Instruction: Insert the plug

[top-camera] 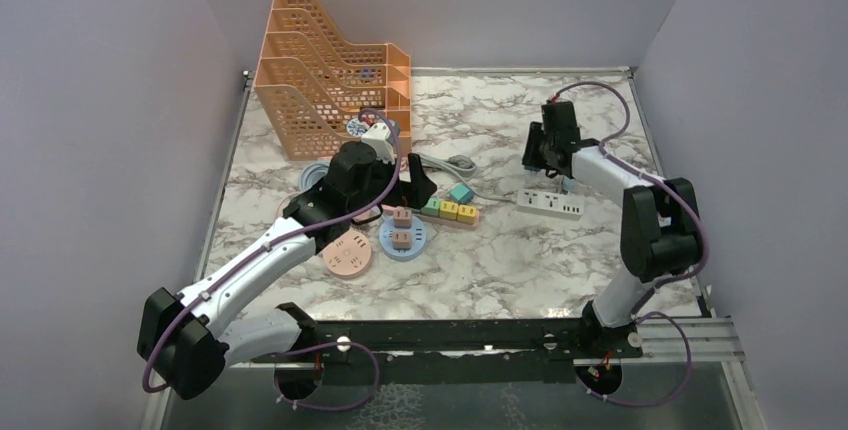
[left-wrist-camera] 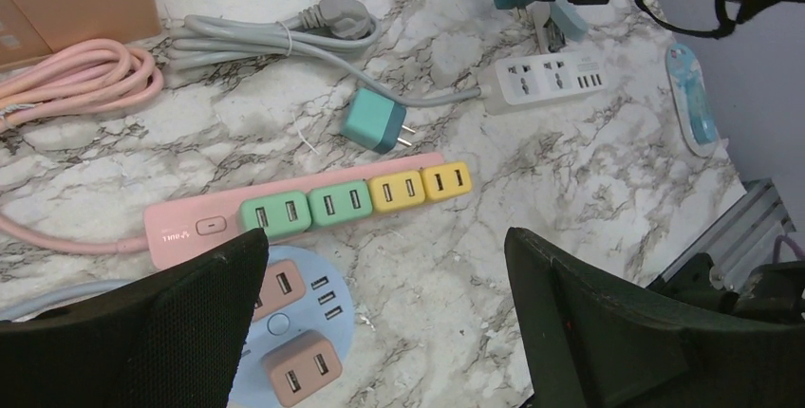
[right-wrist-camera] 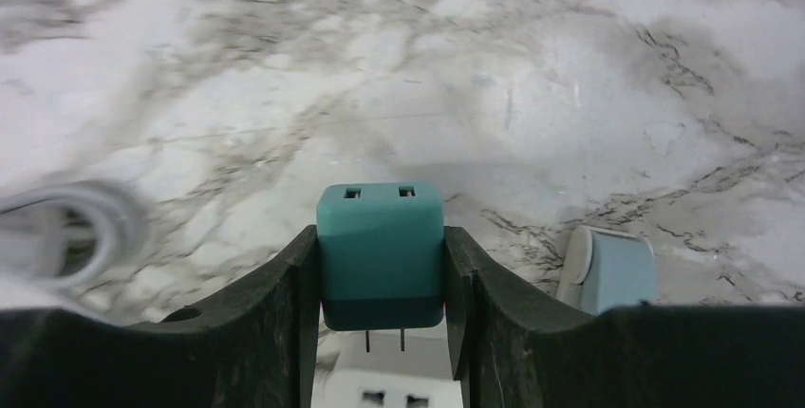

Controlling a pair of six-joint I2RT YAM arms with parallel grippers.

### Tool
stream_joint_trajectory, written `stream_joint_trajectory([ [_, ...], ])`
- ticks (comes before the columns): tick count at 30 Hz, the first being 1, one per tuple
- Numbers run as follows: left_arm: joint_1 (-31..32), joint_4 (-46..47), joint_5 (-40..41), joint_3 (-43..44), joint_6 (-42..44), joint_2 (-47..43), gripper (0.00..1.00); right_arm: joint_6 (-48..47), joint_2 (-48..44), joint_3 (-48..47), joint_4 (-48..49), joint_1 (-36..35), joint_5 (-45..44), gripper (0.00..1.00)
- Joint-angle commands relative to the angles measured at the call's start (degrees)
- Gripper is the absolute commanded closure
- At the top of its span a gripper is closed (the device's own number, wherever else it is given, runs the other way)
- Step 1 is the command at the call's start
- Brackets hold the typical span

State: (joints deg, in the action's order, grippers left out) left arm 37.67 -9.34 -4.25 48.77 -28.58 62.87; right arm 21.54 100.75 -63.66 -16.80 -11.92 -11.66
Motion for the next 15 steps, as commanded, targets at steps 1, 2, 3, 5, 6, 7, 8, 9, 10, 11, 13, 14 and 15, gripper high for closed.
stream_joint_trajectory([
  [1,-0.05,-2.10,1.53,3.70,-4.54,0.70,0.02,-5.99,-10.33,2.97,11.50,-0.39,13.59,0.72],
  [2,-0.05,-3.04,1.85,4.41,-4.96,0.87,0.01,-7.19,-12.31,3.69,12.65,-0.94,15.86,0.72],
  [3,-0.10,-3.92,2.15,5.23,-5.33,0.93,0.01,-8.73,-14.23,4.63,13.99,-1.70,18.55,0.72],
  [5,-0.14,-5.26,2.24,6.66,-5.01,0.73,0.01,-11.49,-18.08,7.00,16.90,-3.33,25.16,0.72],
  [6,-0.14,-5.40,1.79,7.41,-4.50,0.45,0.01,-12.52,-19.78,8.34,18.37,-4.86,27.12,0.72],
  [7,-0.14,-5.50,1.24,7.89,-4.07,0.09,0.01,-13.63,-21.47,9.50,19.36,-6.13,29.07,0.72],
  [8,-0.14,-5.53,0.95,8.38,-3.91,-0.39,0.01,-14.61,-22.96,10.49,20.09,-7.35,30.94,0.72],
  [9,-0.09,-5.53,0.69,8.62,-3.92,-0.82,0.01,-15.40,-24.32,11.49,20.89,-8.78,32.92,0.72],
  [10,-0.13,-5.56,0.48,8.89,-3.91,-1.19,0.01,-16.26,-25.69,12.73,21.97,-10.19,34.91,0.72],
  [11,-0.12,-5.82,0.16,9.33,-3.85,-1.36,0.01,-17.18,-26.92,13.98,23.54,-11.65,36.77,0.72],
  [13,-0.12,-7.50,-0.26,11.09,-3.99,-1.17,0.02,-19.01,-29.69,16.89,26.17,-14.98,39.12,0.72],
  [14,-0.13,-8.74,-0.54,12.27,-4.41,-0.86,0.03,-20.14,-31.12,18.89,28.56,-16.86,40.85,0.71],
  [15,-0.12,-9.87,-1.07,13.52,-5.02,-0.46,0.04,-22.09,-32.79,21.30,31.74,-18.40,43.07,0.71],
])
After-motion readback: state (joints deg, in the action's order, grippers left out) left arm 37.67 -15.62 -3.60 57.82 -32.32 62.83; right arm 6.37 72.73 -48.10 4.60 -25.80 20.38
